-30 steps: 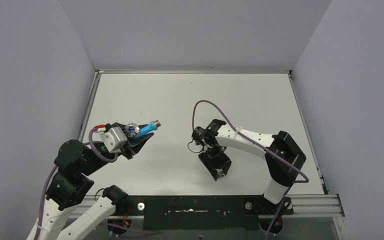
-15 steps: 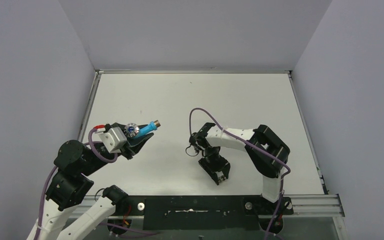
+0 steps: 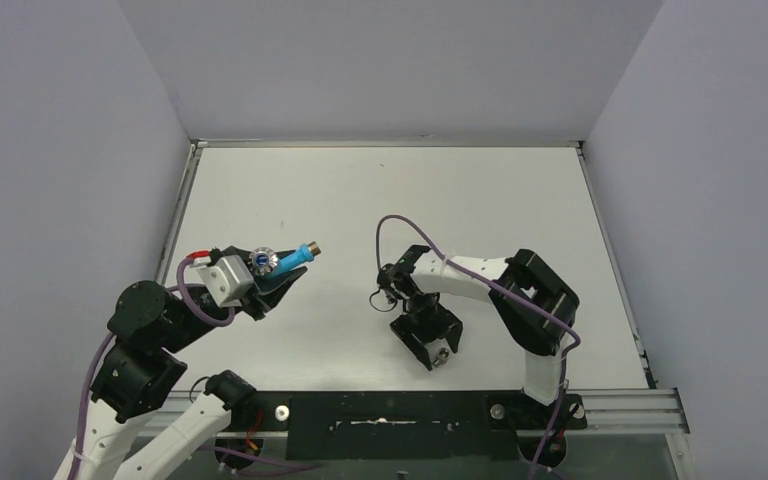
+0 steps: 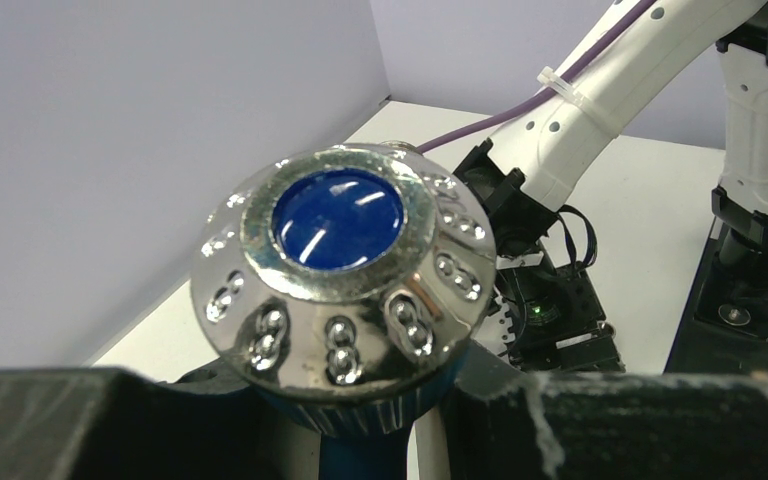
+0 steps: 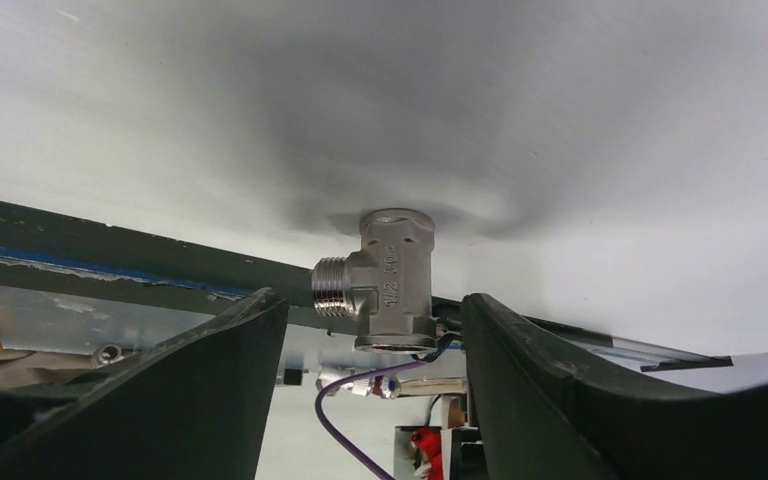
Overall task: Install the water faucets
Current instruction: Adjust the adaptor at the center of the board, then pick up the adaptor at the center of the board.
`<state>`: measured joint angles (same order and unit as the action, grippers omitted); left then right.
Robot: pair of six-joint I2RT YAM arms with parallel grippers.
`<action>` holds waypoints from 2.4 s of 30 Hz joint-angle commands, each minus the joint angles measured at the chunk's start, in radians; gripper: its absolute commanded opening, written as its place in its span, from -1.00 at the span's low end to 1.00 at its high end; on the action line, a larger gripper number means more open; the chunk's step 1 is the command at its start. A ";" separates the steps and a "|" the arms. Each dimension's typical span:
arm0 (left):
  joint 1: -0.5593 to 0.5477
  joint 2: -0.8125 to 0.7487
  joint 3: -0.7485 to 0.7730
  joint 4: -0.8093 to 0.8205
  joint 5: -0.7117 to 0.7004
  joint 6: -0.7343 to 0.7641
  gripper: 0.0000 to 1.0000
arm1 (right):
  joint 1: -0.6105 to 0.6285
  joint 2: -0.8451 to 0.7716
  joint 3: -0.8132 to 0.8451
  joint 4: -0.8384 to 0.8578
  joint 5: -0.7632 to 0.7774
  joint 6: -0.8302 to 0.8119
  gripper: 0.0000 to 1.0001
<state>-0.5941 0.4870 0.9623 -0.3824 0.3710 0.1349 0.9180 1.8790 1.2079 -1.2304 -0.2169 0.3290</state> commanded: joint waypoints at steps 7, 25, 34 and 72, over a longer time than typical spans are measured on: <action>-0.004 -0.018 0.061 0.021 -0.014 0.009 -1.00 | -0.006 -0.131 0.079 0.048 0.003 0.033 0.40; -0.004 -0.027 0.016 0.054 0.022 0.007 -1.00 | -0.061 -0.781 -0.363 0.277 0.445 0.996 0.54; -0.004 -0.052 -0.008 0.058 0.072 -0.024 -1.00 | 0.119 -0.659 -0.381 0.273 0.439 1.348 0.58; -0.004 -0.063 -0.049 0.074 0.115 -0.058 -1.00 | 0.118 -0.443 -0.485 0.394 0.332 1.345 -0.04</action>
<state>-0.5945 0.4198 0.9058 -0.3843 0.4694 0.0887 1.0405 1.4475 0.7574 -0.8597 0.1104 1.6402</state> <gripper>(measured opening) 0.266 0.494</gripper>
